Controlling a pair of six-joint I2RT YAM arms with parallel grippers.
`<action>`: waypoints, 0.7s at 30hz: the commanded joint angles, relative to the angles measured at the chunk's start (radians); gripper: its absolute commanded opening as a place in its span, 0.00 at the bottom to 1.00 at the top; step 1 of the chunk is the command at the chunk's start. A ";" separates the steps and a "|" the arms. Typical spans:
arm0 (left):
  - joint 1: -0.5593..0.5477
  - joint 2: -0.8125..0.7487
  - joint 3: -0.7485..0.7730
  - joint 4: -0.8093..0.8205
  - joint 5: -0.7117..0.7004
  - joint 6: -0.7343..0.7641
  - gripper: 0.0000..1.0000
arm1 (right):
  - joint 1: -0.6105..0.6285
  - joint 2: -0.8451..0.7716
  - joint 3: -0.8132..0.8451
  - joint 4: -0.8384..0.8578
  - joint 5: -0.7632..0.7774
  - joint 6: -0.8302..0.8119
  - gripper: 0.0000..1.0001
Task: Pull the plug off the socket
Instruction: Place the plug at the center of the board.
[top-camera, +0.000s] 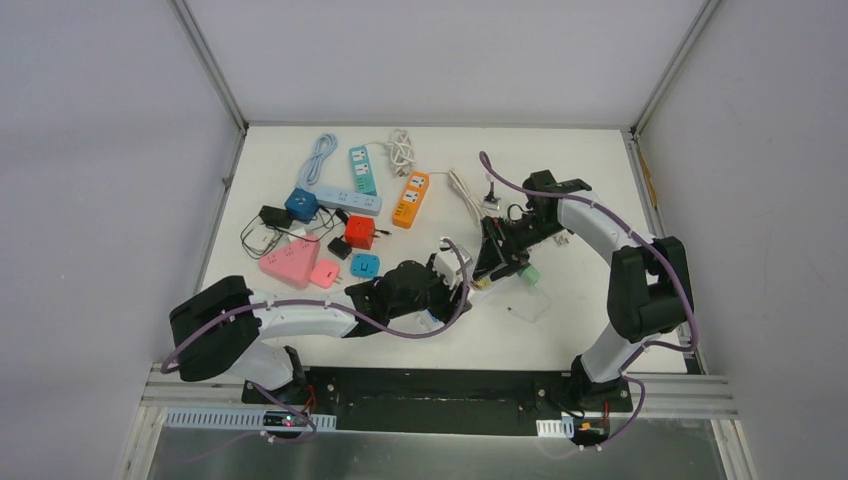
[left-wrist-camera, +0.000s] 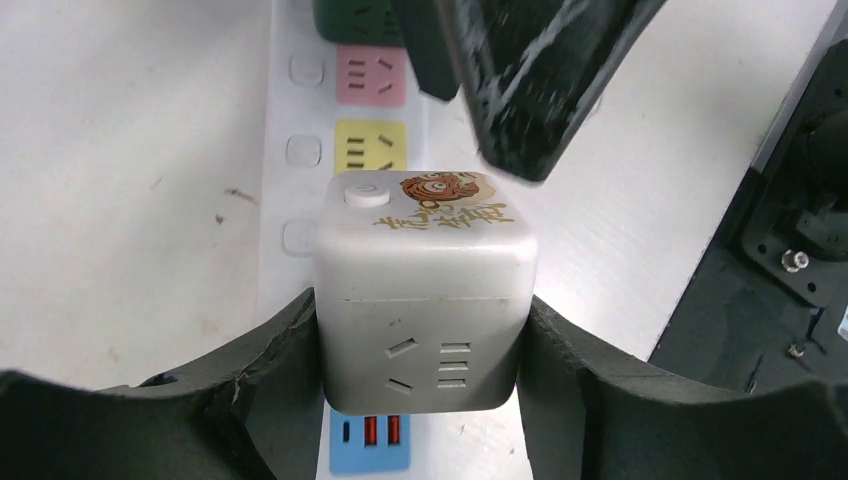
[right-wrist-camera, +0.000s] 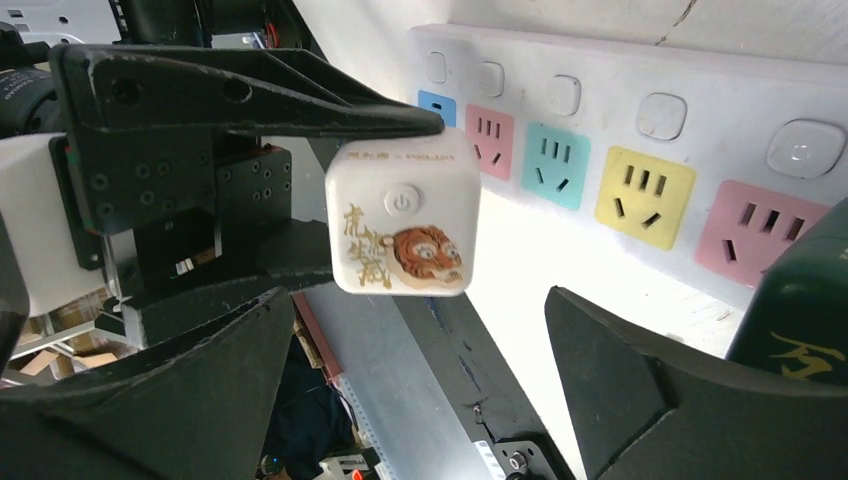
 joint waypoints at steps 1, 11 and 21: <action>-0.001 -0.096 -0.033 -0.016 -0.066 0.003 0.00 | -0.005 -0.067 0.038 -0.007 -0.004 -0.027 1.00; 0.013 -0.273 -0.080 -0.240 -0.301 -0.070 0.00 | -0.015 -0.089 0.038 -0.006 0.005 -0.034 1.00; 0.190 -0.460 -0.136 -0.525 -0.298 -0.255 0.00 | -0.018 -0.090 0.038 -0.004 0.018 -0.036 1.00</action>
